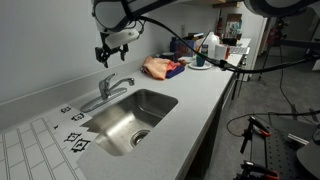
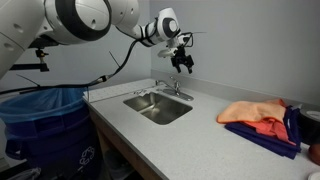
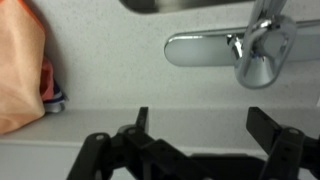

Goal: Turn the faucet downwards

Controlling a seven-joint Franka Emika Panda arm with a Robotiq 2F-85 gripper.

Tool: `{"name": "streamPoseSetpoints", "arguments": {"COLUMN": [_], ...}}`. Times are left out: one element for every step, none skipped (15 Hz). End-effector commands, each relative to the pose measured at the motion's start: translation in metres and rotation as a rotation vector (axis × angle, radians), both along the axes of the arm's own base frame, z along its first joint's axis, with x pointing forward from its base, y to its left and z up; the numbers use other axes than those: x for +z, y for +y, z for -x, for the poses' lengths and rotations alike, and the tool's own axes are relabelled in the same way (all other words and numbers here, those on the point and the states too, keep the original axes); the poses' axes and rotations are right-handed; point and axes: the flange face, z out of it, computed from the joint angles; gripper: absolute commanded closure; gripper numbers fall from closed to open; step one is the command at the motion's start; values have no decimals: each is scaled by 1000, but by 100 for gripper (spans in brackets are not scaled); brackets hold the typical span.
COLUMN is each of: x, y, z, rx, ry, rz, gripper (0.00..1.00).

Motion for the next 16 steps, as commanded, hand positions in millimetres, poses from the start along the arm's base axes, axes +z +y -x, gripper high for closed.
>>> {"name": "streamPoseSetpoints", "arguments": {"x": [37, 44, 53, 61, 71, 79, 86, 92, 97, 101, 103, 103, 104, 103, 101, 97], "y": [1, 1, 0, -1, -3, -5, -9, -12, -17, -21, -26, -30, -39, -46, -51, -57], "z": [3, 7, 14, 20, 28, 36, 45, 54, 63, 72, 82, 91, 102, 112, 121, 129], "rx": [14, 26, 43, 56, 75, 90, 110, 125, 140, 153, 173, 191, 217, 238, 265, 284], "ry": [-116, -97, -55, -32, -2, 25, 61, 91, 113, 137, 166, 189, 215, 229, 240, 249], "rz": [-20, -39, -55, -62, -71, -79, -92, -101, -105, -106, -108, -108, -109, -104, -104, -107], "gripper": [0, 0, 0, 0, 0, 0, 0, 0, 0, 0, 0, 0, 0, 0, 0, 0]}}
